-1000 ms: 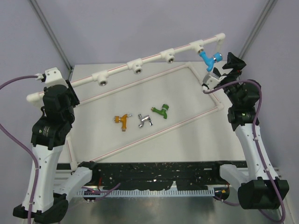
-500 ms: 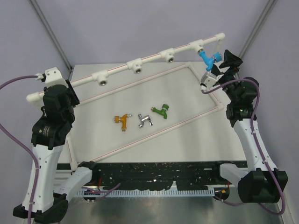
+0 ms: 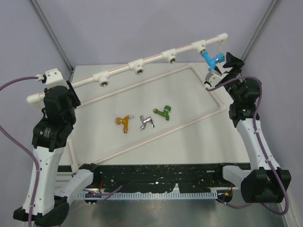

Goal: Install the water faucets

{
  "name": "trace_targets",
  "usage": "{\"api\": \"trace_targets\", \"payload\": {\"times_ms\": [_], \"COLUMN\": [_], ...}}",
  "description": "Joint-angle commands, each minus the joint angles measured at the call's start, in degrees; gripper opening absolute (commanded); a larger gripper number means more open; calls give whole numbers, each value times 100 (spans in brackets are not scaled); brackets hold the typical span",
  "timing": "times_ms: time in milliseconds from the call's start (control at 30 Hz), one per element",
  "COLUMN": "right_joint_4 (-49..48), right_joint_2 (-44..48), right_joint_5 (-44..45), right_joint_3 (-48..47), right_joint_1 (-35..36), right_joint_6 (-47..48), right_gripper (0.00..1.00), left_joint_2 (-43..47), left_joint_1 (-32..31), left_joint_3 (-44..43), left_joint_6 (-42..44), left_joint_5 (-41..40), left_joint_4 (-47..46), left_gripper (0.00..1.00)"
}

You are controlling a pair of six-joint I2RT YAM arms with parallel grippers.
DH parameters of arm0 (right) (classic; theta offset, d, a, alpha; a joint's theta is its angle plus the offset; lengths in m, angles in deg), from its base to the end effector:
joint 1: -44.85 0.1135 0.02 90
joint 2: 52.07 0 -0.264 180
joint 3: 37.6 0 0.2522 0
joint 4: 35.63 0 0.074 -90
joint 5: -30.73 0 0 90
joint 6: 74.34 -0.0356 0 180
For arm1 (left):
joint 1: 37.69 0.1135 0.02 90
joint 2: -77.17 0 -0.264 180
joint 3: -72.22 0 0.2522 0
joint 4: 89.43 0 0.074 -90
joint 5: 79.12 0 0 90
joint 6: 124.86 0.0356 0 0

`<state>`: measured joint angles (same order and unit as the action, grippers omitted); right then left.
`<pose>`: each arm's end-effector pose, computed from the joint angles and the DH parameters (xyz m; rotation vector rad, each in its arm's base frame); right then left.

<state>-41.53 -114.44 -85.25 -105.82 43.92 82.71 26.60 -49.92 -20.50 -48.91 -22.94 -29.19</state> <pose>0.2525 0.0115 0.3947 -1.0702 0.9338 -0.6778 0.1388 -0.0098 0.4545 -0.4243 1.7885 0.2354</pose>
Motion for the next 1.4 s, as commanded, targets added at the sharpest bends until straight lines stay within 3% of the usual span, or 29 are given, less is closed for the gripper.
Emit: {"api": "trace_targets", "payload": {"times_ms": [0,467,967,1167,1367], "right_joint_4": [-336,-117,-398,-477,-565], "right_joint_2": [-39,612,120,41,-12], "right_joint_5": [-444,-233,-303,-162,-118], "right_joint_3": [-250,480,41,-56,-118], "right_joint_1": [67,93,427,445,444], "right_joint_6": [-544,467,538,99,-999], "right_gripper": [81,92,84,67,36], "left_joint_2": [-6,100,144,152,170], "left_joint_1": [-43,-51,-51,-43,-43], "left_joint_3": [135,276,293,311,311], "left_joint_6": [-213,-204,-204,-204,-195], "left_joint_5": [543,535,535,543,561], "left_joint_4": [353,274,265,265,274], "left_gripper": [4,4,4,4,4]}}
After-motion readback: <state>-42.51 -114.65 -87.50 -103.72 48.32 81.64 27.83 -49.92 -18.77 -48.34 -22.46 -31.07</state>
